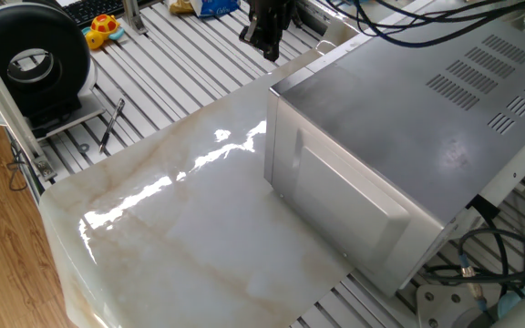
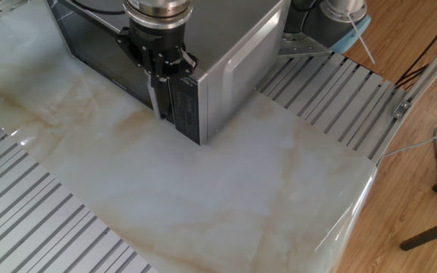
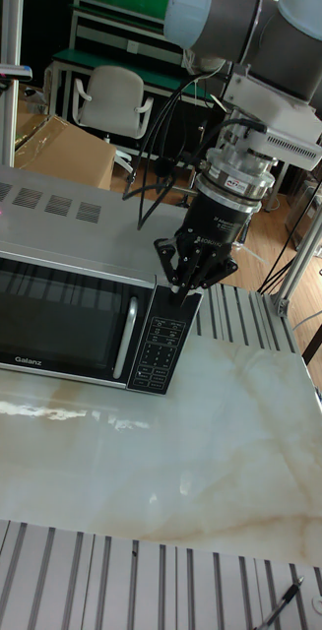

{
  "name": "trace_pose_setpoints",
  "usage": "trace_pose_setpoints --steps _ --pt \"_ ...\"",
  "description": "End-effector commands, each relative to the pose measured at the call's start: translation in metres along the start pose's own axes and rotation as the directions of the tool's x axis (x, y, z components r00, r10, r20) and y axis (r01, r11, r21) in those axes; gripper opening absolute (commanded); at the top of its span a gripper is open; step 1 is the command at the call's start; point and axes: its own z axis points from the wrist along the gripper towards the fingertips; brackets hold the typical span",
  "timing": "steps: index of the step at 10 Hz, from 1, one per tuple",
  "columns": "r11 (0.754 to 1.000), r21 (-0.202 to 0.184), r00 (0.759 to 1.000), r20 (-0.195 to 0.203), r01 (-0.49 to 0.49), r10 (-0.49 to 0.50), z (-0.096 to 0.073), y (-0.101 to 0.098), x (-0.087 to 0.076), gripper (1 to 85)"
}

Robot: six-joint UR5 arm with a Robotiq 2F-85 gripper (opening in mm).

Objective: Open the microwave door

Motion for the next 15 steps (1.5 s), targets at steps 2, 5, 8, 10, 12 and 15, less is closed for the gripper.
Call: trace_pose_setpoints --steps 2,5,8,10,12,15 --pt "0.989 -0.09 0.993 0.007 -0.121 0.122 0.001 0.027 -0.008 2.7" --pt "0.994 -0.065 0.996 -0.015 -0.092 0.092 0.001 0.021 -0.001 2.7" --pt "0.996 -0.045 0.996 -0.045 -0.081 0.079 0.001 0.016 0.007 4.7" --pt "0.993 -0.07 0.996 -0.018 -0.093 0.092 0.001 0.022 0.0 2.7" --pt "0.996 -0.057 0.997 -0.023 -0.069 0.068 0.001 0.019 0.002 16.3" --pt "0.995 -0.092 1.0 -0.002 -0.025 0.024 0.004 0.027 -0.004 48.0"
